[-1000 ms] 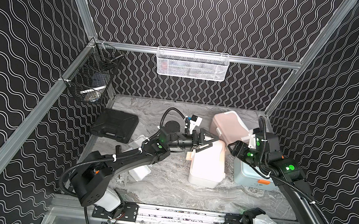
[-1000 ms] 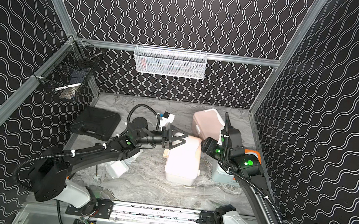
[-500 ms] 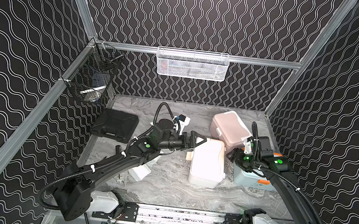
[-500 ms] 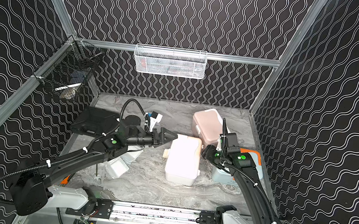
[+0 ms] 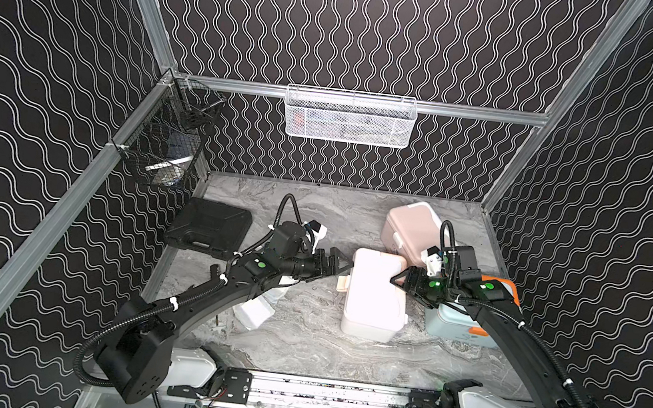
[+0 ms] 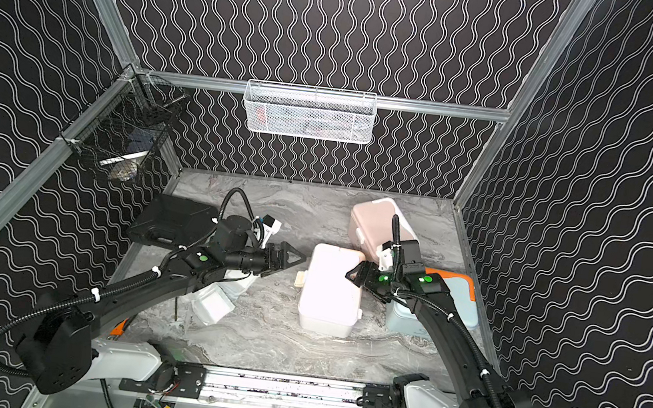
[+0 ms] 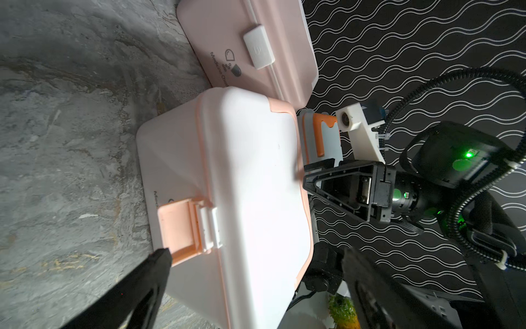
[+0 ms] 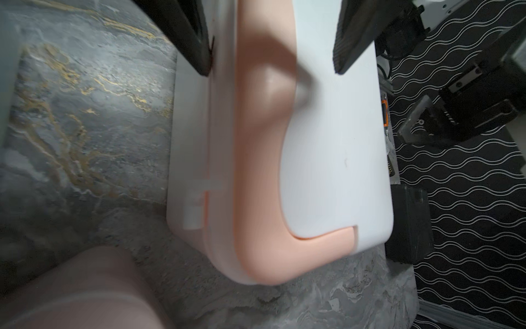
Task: Open first aid kits and take out gauze
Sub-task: Move the first aid kit to the center of the board.
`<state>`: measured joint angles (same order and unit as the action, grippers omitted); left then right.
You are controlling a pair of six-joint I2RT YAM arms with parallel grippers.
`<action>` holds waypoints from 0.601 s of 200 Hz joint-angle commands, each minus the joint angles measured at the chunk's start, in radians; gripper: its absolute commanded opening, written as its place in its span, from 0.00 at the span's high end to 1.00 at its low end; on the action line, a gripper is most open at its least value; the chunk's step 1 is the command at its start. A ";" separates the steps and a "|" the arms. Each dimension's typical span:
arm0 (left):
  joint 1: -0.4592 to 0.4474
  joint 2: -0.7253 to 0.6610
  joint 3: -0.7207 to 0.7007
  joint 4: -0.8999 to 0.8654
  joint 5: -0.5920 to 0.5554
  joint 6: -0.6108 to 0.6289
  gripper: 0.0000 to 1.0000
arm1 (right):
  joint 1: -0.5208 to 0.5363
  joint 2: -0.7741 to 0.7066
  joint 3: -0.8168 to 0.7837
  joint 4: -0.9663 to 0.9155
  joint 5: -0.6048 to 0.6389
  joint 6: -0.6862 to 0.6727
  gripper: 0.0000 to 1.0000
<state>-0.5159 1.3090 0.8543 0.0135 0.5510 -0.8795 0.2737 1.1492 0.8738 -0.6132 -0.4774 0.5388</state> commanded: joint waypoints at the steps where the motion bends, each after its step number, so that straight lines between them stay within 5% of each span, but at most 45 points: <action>1: 0.004 0.002 -0.010 0.015 0.021 0.024 0.01 | 0.020 0.013 0.000 0.060 -0.050 0.015 0.32; 120: 0.002 0.011 -0.047 0.040 0.037 0.002 0.01 | 0.130 0.070 0.028 0.075 0.003 0.046 0.35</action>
<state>-0.5148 1.3167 0.8116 0.0238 0.5804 -0.8776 0.3927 1.2148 0.8909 -0.5617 -0.4831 0.5682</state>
